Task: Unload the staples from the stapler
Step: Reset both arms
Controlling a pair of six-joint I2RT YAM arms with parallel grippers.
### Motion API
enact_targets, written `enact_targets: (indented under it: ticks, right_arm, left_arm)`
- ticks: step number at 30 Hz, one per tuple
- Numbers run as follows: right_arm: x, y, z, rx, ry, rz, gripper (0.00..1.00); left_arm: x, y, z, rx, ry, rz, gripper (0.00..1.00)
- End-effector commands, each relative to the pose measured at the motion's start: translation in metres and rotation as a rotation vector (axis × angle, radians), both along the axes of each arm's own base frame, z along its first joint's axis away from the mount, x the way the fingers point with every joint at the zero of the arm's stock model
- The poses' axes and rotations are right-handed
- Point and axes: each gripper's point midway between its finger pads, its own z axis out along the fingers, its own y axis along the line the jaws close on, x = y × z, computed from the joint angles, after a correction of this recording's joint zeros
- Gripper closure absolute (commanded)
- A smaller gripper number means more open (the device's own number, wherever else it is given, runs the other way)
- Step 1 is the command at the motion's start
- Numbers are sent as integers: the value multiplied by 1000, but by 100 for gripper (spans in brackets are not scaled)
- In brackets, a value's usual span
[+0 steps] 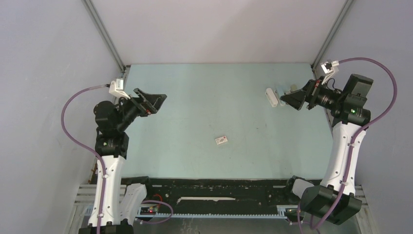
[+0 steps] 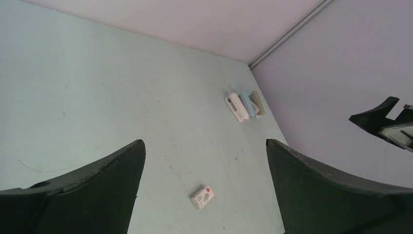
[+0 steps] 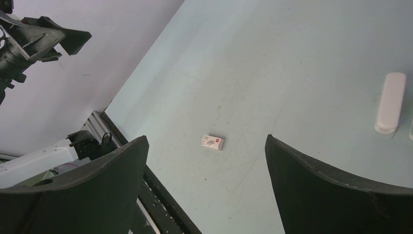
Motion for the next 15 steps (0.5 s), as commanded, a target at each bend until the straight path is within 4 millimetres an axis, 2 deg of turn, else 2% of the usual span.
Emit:
enact_targets:
  ticks: [1, 15]
  right_arm:
    - [-4, 5, -1, -8, -14, 35, 0]
    - [-10, 14, -4, -22, -33, 83, 0]
  left_arm:
    - [0, -2, 2, -16, -16, -20, 0]
    - [0, -3, -1, -12, -15, -27, 0]
